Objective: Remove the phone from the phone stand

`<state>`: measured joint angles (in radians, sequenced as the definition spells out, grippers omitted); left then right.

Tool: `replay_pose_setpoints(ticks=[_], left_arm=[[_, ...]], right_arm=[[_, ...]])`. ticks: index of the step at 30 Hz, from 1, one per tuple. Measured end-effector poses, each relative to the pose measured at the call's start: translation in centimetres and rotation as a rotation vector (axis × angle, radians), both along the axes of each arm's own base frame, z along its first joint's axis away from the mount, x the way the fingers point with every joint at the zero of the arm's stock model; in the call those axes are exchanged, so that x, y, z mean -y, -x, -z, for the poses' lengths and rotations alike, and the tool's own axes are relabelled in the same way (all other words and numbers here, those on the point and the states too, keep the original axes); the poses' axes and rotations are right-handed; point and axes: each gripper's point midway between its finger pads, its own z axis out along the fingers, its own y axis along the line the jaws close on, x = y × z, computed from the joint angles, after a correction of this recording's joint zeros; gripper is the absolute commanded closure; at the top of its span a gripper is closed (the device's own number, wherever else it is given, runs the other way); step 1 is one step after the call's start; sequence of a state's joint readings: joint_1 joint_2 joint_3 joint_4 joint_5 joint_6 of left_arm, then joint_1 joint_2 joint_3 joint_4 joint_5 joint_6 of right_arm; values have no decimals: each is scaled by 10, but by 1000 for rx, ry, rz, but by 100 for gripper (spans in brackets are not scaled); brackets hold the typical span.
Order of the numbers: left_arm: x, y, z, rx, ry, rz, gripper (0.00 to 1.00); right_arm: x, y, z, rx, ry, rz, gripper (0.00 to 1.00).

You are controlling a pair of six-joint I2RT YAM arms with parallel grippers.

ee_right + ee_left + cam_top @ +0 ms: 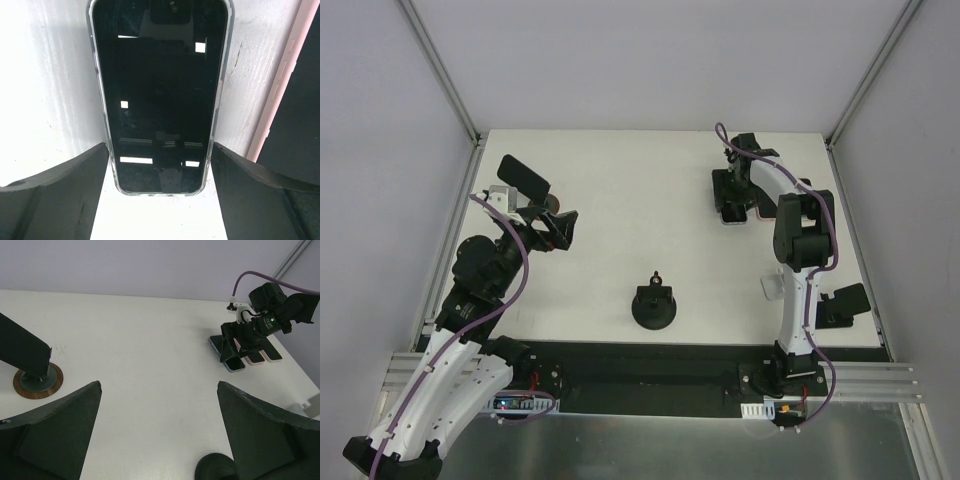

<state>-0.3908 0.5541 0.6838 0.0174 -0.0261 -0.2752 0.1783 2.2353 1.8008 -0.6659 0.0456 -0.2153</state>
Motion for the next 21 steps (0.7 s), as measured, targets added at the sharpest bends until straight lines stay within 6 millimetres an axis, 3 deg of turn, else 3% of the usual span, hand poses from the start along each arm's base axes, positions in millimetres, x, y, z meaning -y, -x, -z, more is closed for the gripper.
replay_pose_setpoints(ticks=[6, 11, 13, 21], left_arm=[[0, 0, 0, 0, 0, 0, 2], [0, 0, 0, 0, 0, 0, 2], [0, 0, 0, 0, 0, 1, 2], [2, 1, 0, 0, 0, 11, 2]], right_arm=[[1, -3, 0, 14, 2, 13, 18], [2, -4, -1, 18, 7, 27, 28], [2, -5, -1, 19, 6, 31, 38], [7, -10, -6, 33, 3, 50, 38]])
